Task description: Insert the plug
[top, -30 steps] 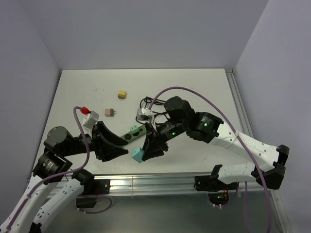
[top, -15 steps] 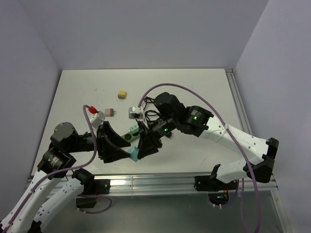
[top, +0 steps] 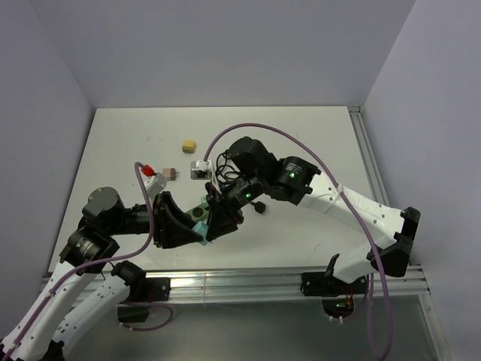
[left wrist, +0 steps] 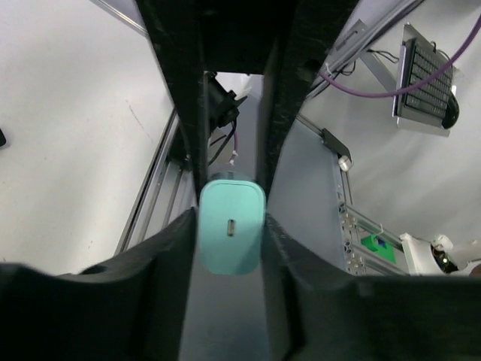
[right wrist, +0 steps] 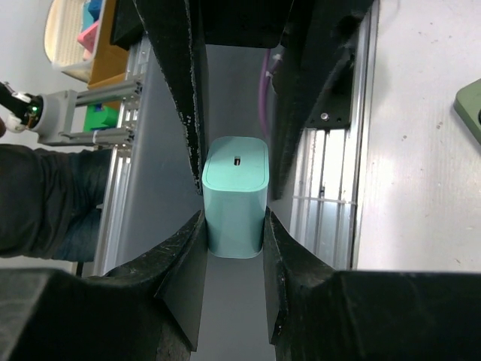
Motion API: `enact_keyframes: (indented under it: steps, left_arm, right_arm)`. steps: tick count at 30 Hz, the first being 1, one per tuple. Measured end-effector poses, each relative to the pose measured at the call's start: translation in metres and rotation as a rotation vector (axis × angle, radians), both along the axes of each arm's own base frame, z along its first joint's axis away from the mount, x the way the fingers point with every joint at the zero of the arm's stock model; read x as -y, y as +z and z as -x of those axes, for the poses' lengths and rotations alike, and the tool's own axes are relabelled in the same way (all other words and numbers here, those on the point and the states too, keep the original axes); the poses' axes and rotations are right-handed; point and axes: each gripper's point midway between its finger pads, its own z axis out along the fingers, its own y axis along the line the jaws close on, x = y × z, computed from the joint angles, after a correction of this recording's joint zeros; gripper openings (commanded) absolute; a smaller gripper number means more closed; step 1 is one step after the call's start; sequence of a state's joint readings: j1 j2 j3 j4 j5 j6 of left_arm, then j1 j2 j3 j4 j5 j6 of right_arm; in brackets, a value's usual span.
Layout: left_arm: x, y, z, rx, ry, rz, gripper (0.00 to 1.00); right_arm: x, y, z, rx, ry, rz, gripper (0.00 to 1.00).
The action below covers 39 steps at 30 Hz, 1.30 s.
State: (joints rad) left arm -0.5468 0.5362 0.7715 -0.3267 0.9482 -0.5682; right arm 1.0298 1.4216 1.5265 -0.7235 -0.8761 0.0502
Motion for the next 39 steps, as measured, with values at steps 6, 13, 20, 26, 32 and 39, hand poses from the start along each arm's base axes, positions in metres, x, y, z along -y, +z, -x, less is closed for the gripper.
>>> enact_keyframes:
  steps: [6,13,20,26,32,39]
  left_arm:
    - [0.0,-0.002,0.001,0.012,-0.009,-0.007,0.0]
    - [-0.009,-0.017,-0.027,0.029,0.195,-0.071,0.0]
    - [-0.027,-0.022,-0.068,0.102,0.434,-0.151,0.0]
    - [-0.028,-0.045,-0.117,0.198,0.486,-0.373,0.0]
    - [-0.04,-0.123,-0.15,0.211,0.484,-0.654,0.0]
    - [-0.055,-0.165,-0.154,0.253,0.465,-0.782,0.0]
  right_arm:
    - [-0.002,-0.004,-0.002,-0.005,0.004,0.026,0.43]
    - [0.004,-0.016,-0.025,0.052,-0.169,0.041,0.65]
    - [0.072,-0.021,-0.066,0.084,-0.562,0.0,0.67]
    - [0.107,-0.023,-0.066,0.1,-0.736,-0.061,0.65]
    - [0.121,-0.046,-0.063,0.065,-0.818,-0.082,0.64]
    - [0.124,-0.071,-0.064,0.036,-0.855,-0.06,0.63]
